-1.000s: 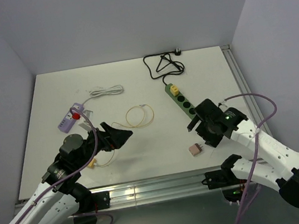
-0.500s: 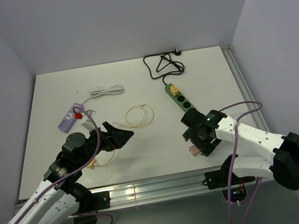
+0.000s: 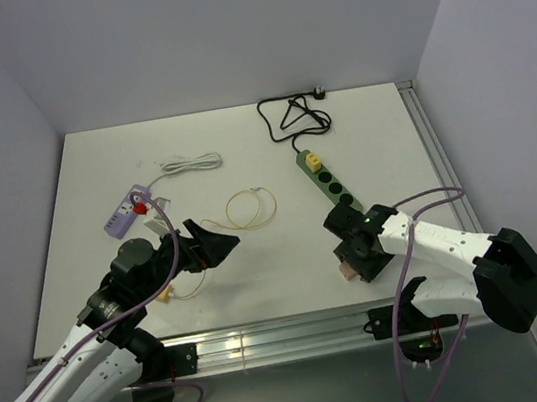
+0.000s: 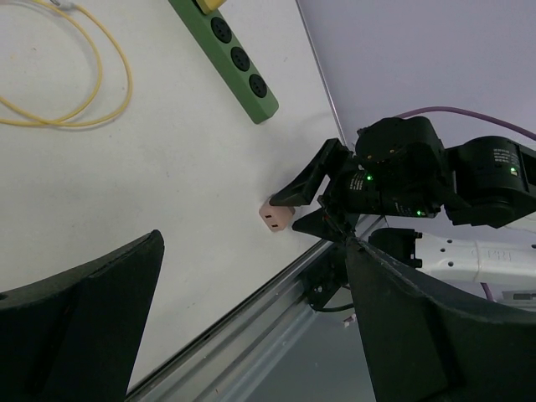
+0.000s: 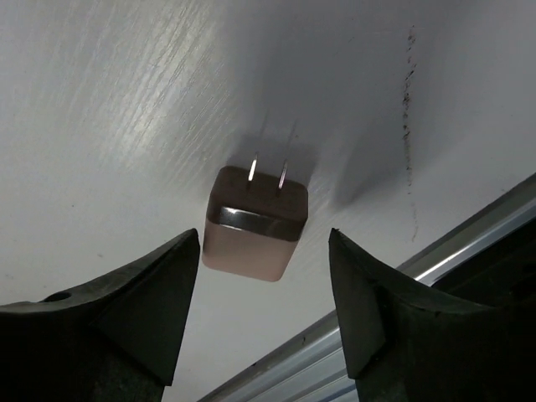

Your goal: Insert the plug

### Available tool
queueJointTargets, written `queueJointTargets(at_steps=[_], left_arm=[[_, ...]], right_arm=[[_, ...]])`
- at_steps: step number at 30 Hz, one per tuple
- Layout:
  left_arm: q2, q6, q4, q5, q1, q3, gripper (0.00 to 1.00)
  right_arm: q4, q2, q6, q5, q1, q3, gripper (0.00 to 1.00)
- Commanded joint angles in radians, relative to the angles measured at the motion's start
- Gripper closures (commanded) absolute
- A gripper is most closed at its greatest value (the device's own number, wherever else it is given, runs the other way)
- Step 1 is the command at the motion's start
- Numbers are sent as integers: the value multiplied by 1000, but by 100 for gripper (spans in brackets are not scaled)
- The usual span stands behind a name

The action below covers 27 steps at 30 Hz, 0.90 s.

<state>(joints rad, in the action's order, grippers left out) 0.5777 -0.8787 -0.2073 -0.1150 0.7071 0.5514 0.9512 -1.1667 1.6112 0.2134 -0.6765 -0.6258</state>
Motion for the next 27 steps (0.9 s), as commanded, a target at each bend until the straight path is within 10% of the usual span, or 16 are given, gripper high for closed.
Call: queueJointTargets(at_steps=[1, 5, 11, 21, 27], left_arm=[[-6, 7, 11, 5, -5, 31, 5], [-6, 4, 8, -2, -5, 33, 5], [-15, 3, -4, 8, -5, 30, 5], [56, 56, -70, -23, -5, 123, 6], [117, 73, -70, -144, -6, 203, 11]], right_arm=[[-57, -8, 23, 57, -8, 21, 32], [-112, -54, -19, 49, -6, 26, 44], [-156, -110, -103, 30, -29, 20, 97], [-324, 51, -722, 29, -144, -143, 100], [-440, 81, -1155, -251, -198, -285, 100]])
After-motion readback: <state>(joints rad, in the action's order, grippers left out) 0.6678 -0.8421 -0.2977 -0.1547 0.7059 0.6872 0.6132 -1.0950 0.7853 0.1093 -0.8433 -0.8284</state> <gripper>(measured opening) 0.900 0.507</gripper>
